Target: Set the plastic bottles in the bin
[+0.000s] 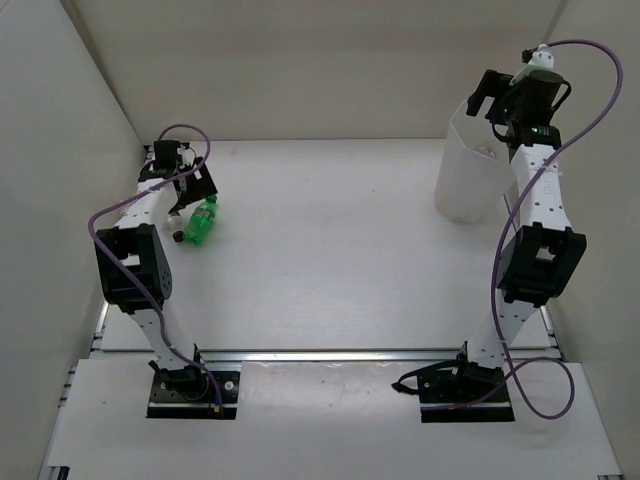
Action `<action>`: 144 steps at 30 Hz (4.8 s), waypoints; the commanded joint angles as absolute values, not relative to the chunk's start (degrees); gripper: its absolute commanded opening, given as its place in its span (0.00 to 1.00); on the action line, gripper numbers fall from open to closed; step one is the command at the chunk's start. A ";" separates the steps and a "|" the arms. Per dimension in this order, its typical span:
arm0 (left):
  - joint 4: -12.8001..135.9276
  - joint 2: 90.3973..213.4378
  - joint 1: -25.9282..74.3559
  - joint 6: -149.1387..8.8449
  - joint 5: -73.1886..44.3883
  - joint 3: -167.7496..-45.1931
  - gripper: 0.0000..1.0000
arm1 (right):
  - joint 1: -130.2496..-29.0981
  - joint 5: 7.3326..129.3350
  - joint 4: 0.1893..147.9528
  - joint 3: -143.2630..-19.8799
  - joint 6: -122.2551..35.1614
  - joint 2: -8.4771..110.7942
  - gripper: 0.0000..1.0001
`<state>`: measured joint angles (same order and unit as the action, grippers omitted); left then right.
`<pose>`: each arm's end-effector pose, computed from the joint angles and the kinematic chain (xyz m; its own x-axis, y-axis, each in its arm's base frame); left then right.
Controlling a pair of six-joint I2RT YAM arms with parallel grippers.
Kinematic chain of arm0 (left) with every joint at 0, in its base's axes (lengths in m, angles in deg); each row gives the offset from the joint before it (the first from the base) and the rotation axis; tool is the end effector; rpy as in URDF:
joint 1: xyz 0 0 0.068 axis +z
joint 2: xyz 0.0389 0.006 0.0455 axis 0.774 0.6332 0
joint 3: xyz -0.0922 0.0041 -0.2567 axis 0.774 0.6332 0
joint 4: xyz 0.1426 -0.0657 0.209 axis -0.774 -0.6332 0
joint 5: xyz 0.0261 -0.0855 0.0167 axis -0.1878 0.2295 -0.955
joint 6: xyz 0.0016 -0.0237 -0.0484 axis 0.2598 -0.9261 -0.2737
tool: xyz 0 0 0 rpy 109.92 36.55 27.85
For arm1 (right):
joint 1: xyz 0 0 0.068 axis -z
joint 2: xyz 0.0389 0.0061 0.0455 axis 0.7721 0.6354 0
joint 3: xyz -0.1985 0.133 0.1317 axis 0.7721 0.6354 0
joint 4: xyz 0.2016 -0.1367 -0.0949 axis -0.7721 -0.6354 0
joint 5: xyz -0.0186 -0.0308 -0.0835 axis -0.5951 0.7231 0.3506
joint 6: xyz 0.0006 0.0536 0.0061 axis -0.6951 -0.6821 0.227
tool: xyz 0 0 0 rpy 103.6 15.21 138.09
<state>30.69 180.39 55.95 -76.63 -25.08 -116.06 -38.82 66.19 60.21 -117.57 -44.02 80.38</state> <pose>0.4001 0.0381 0.2480 -0.6982 -0.3751 -0.6098 -0.3515 0.9216 -0.1645 0.4529 -0.0879 0.4019 -0.2156 0.1725 -0.9611 0.0661 0.9846 0.1619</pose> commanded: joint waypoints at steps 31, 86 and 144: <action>36.59 168.98 43.70 -75.17 0.96 -105.17 0.18 | -60.91 46.51 62.16 -84.00 -52.69 48.39 0.99; 28.03 140.30 38.31 -80.82 -13.55 -96.25 0.99 | -63.57 50.92 71.89 -84.20 -59.25 47.07 0.00; 39.32 175.42 61.79 -74.84 -6.54 -106.31 0.34 | -45.88 61.13 56.30 -95.33 -47.81 48.22 0.99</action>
